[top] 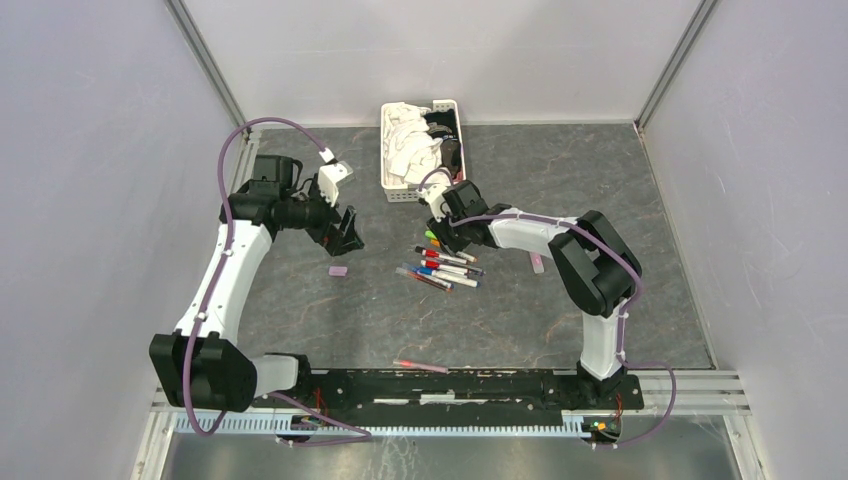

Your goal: Open the pen caps

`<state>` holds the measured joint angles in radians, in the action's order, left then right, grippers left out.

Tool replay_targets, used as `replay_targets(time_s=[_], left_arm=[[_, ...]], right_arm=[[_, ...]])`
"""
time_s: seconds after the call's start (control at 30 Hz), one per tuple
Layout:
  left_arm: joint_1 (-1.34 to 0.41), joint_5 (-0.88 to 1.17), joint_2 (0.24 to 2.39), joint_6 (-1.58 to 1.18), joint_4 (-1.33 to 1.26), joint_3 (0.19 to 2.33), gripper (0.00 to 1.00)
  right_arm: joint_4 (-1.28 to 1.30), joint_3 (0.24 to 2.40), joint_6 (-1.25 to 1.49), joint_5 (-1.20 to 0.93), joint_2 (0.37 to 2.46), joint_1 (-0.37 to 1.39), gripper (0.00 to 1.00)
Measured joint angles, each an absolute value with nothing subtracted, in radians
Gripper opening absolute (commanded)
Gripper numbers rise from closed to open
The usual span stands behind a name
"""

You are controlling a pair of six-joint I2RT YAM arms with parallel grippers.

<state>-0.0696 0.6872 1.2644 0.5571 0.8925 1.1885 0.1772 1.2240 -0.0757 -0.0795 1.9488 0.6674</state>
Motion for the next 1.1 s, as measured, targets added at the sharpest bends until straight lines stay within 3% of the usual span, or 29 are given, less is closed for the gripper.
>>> replay_targets(time_s=[0.37, 0.8, 0.93, 1.1], left_arm=[[-0.070, 0.714, 1.264, 0.558, 0.900, 1.188, 1.00], [-0.070, 0.741, 1.265, 0.558, 0.942, 1.188, 1.00], [-0.070, 0.744, 1.265, 0.559, 0.949, 1.188, 1.00], [-0.070, 0.744, 1.265, 0.569, 0.964, 1.188, 1.00]], right_arm=[[0.125, 1.194, -0.071, -0.117, 1.943, 0.665, 0.20], [0.137, 1.176, -0.073, -0.170, 1.864, 0.660, 0.14], [0.145, 1.176, -0.073, -0.179, 1.863, 0.659, 0.15], [0.154, 1.176, -0.072, -0.188, 1.863, 0.659, 0.29]])
